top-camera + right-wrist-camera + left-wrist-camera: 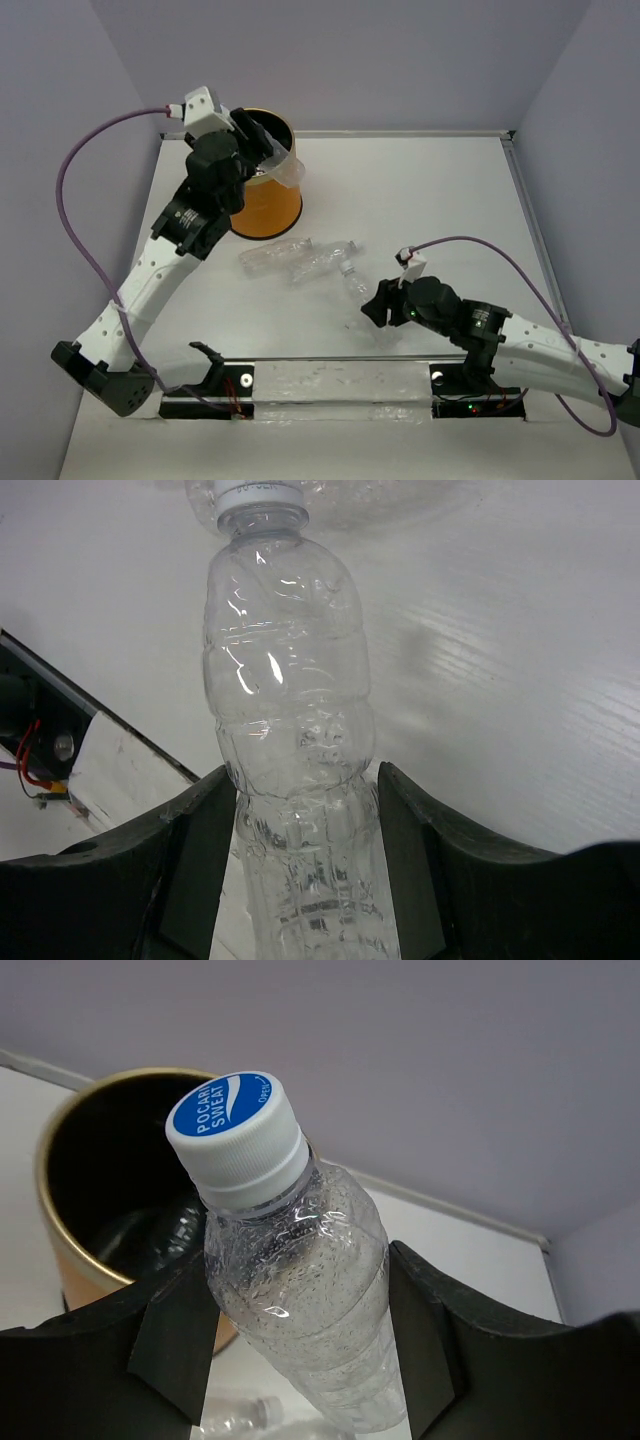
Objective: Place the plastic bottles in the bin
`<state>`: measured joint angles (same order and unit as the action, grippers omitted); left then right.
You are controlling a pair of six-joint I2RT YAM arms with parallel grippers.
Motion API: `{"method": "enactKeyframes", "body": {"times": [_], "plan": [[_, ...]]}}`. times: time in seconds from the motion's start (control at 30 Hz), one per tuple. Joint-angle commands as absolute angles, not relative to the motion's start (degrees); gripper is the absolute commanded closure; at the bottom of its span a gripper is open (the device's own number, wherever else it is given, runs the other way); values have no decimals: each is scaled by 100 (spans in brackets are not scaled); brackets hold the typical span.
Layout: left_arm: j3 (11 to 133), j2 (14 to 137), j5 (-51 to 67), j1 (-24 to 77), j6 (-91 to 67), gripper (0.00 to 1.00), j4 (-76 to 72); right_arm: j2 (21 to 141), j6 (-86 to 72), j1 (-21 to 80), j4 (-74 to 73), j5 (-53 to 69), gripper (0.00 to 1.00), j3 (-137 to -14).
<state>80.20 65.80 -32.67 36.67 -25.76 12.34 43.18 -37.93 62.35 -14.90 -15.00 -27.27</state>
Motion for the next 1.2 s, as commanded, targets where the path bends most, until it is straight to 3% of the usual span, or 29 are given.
{"method": "enactKeyframes", "body": {"times": [0.0, 0.33, 0.4, 0.5, 0.63, 0.87, 1.17], "plan": [[8779, 7117, -3710, 2639, -1802, 42, 686, 4359, -3534, 6284, -976, -1591, 72, -3111], [9027, 8234, -4623, 2136, -967, 41, -201, 4666, -2989, 6284, -712, -1845, 72, -3778], [8956, 8323, -4658, 2145, -993, 37, -281, 4833, -2734, 6284, -651, -1942, 73, -4025], [8895, 8315, -4457, 2144, -1168, 18, -203, 5263, -2357, 6284, -466, -2170, 73, -4569], [8676, 7746, -3983, 2136, -1607, 4, 139, 5922, -1926, 6057, -124, -2189, 75, -5490], [7025, 6031, -2052, 2153, -2258, 4, 255, 7065, -1661, 5319, 351, -1329, 76, -6922], [4695, 3825, -1057, 2153, -2566, 4, 1292, 8919, -1266, 5037, 571, -853, 76, -9630]]}}
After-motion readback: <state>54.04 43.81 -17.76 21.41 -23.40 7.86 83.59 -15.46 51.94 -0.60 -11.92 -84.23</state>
